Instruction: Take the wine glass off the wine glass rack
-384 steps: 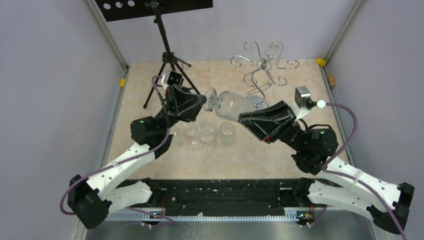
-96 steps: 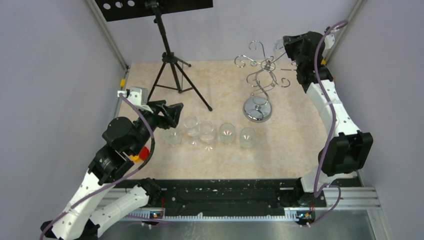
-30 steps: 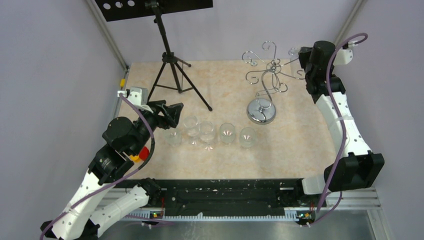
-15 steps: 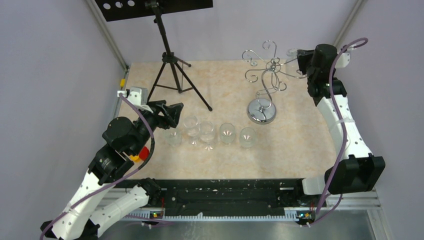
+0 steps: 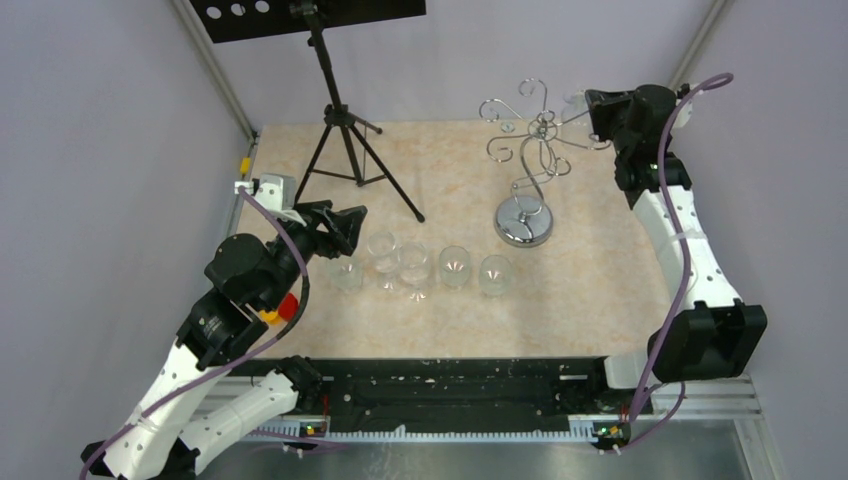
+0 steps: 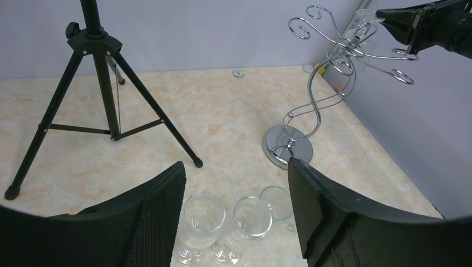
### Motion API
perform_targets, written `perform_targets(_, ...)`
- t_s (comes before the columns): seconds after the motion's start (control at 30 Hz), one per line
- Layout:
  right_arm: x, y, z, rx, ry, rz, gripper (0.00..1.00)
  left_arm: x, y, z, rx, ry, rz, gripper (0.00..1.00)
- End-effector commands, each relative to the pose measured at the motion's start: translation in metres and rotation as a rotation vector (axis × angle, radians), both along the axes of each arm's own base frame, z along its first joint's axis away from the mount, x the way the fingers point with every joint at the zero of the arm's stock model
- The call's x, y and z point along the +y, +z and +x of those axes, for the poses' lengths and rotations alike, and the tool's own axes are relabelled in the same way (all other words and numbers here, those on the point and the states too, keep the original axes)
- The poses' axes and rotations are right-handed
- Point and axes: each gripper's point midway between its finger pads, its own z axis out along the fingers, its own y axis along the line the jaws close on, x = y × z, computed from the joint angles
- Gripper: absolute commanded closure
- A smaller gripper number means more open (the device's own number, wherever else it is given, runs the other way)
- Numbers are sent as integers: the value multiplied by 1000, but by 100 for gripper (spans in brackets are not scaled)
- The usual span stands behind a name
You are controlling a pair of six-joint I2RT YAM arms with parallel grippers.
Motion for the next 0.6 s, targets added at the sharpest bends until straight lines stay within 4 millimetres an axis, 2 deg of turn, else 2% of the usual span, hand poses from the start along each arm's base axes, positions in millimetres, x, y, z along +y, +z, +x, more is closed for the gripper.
perform_targets(0.0, 10, 38, 12, -123, 42, 37, 100, 1, 7, 1, -27, 4, -6, 29)
perform_targets(0.13, 11, 36, 16, -111, 49, 26, 100, 1, 6, 1, -26, 5, -5, 29)
perform_targets(0.27, 4, 34, 15, -91, 20, -35, 100, 1, 5, 2, -24, 9, -2, 29)
perform_targets(0.43, -12, 43, 6, -91, -37, -146, 100, 0, 4, 2, -23, 6, -1, 29)
perform_targets(0.57, -9, 54, 7, -98, -1, -163, 100, 0, 5, 2, -21, 4, -5, 29)
